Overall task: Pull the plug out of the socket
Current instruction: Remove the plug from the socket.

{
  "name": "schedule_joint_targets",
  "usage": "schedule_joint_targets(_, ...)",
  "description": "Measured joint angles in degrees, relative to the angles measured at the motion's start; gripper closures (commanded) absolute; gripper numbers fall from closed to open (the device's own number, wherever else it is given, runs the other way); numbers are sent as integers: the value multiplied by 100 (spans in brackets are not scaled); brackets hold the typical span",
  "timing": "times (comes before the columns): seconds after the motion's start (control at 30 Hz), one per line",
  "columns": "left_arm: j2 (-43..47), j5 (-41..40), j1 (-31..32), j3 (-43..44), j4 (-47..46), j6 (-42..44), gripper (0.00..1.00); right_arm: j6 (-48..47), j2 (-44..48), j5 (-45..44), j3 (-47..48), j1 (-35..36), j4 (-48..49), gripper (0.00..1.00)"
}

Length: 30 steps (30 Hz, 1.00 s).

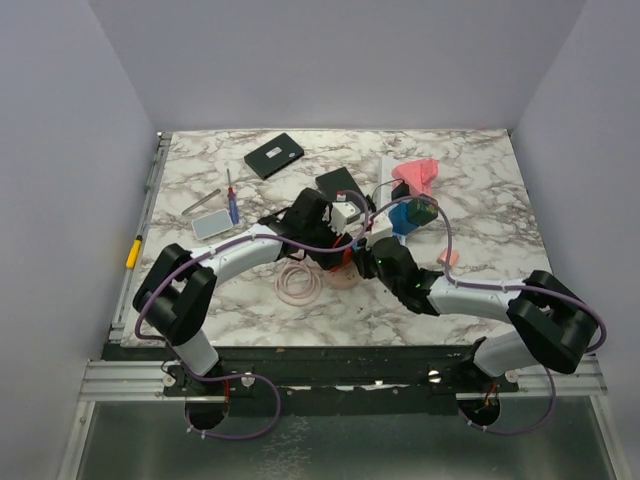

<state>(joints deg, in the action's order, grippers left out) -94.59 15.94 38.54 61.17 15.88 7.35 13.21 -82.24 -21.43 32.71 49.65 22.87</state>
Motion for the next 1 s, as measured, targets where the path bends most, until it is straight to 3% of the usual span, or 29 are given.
schedule_joint_targets(0.23, -142, -61, 131, 55, -210, -9, 100, 553, 332, 955, -284, -763, 20, 100)
schedule_joint_targets(0.47, -155, -61, 136, 63, -225, -20, 100, 673, 350, 1220, -304, -885, 17, 100)
schedule_joint_targets(0.77, -173, -55, 136, 98, -205, -20, 100, 529, 372, 1182, -304, -767, 17, 100)
schedule_joint_targets(1.0, -173, -26, 140, 118, -157, -17, 100, 76, 348, 275, -275, -170, 4, 100)
